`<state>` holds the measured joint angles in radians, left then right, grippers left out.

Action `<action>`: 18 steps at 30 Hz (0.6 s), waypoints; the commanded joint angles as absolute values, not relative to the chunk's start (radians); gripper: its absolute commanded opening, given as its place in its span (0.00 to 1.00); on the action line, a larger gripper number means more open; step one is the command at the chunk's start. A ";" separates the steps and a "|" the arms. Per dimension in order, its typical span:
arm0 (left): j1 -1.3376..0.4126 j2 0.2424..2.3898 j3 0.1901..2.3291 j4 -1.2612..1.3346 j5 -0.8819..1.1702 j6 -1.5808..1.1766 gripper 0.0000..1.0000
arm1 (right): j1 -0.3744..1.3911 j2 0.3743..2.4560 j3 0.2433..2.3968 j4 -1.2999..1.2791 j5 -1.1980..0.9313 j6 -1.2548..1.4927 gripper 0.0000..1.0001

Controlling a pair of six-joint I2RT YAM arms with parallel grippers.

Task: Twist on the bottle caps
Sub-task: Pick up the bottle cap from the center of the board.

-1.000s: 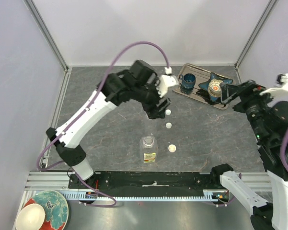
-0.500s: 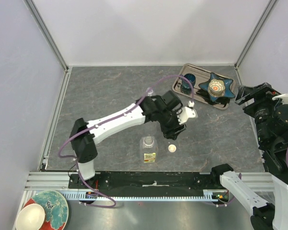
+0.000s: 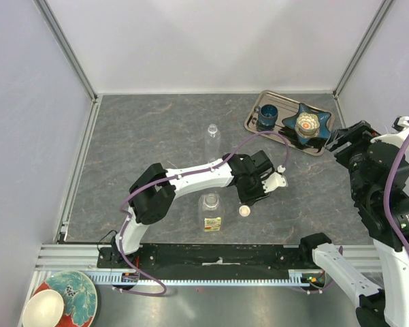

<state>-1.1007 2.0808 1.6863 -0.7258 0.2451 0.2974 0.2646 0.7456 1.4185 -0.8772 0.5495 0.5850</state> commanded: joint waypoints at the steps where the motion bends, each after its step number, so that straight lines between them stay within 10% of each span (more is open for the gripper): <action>1: -1.104 2.100 1.729 -0.684 0.189 0.336 0.39 | 0.268 0.735 1.393 -0.838 0.540 0.618 0.73; 18: -1.115 2.129 1.667 -0.677 0.152 0.394 0.38 | 0.268 0.738 1.309 -0.792 0.489 0.655 0.73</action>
